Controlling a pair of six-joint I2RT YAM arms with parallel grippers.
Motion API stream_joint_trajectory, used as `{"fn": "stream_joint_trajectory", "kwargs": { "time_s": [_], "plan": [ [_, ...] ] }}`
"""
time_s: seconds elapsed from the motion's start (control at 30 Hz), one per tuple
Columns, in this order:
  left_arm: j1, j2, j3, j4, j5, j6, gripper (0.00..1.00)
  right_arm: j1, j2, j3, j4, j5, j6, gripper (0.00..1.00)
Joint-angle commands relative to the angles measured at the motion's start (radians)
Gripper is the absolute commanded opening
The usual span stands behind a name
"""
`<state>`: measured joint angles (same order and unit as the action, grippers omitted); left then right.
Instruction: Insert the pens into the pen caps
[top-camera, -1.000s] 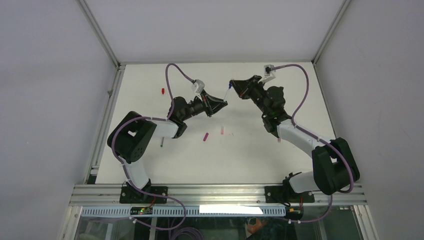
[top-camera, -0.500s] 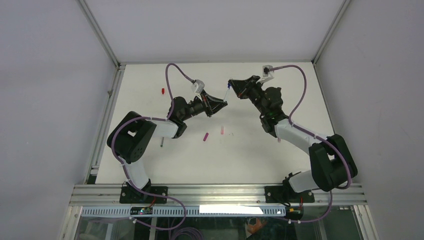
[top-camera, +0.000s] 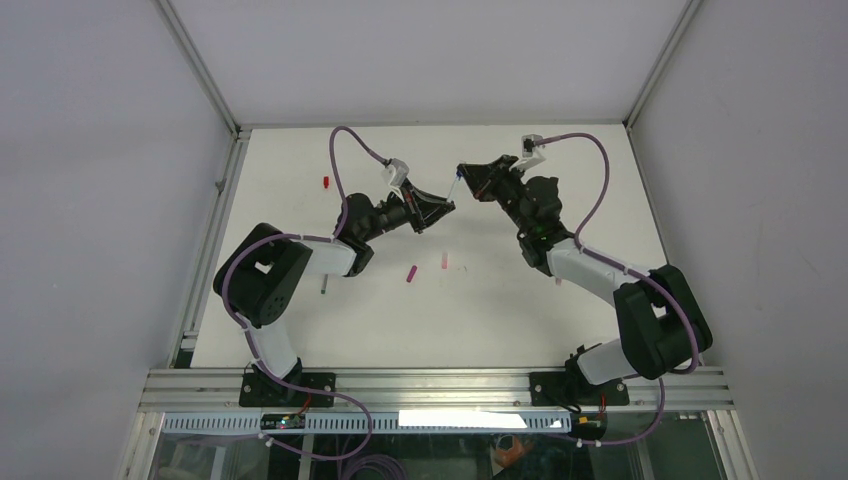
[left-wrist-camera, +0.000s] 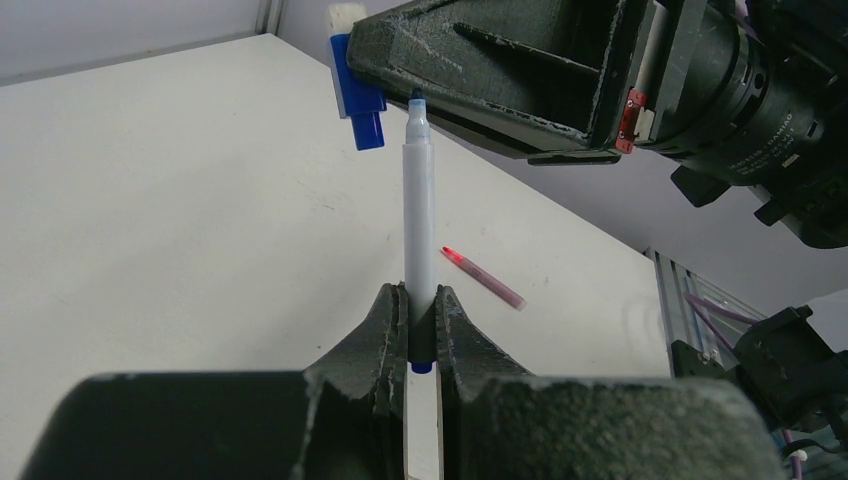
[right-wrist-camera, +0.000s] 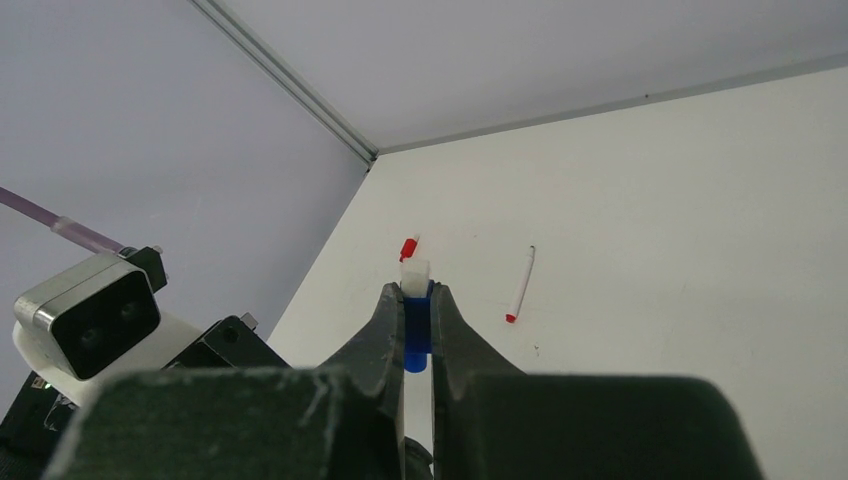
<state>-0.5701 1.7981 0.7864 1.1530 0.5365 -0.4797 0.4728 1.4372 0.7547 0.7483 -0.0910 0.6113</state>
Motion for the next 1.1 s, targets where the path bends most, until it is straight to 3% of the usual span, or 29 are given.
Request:
{"fn": "stream_joint_trajectory", "kwargs": {
  "time_s": [0.0,1.07],
  "plan": [
    [-0.01,-0.035,-0.008,0.076,0.014,0.009,0.0,-0.007,-0.052,0.023,0.045,0.024,-0.026,0.0],
    [-0.01,-0.04,-0.015,0.071,0.002,0.028,0.0,0.024,-0.077,-0.058,0.014,-0.04,0.016,0.0]
  ]
}}
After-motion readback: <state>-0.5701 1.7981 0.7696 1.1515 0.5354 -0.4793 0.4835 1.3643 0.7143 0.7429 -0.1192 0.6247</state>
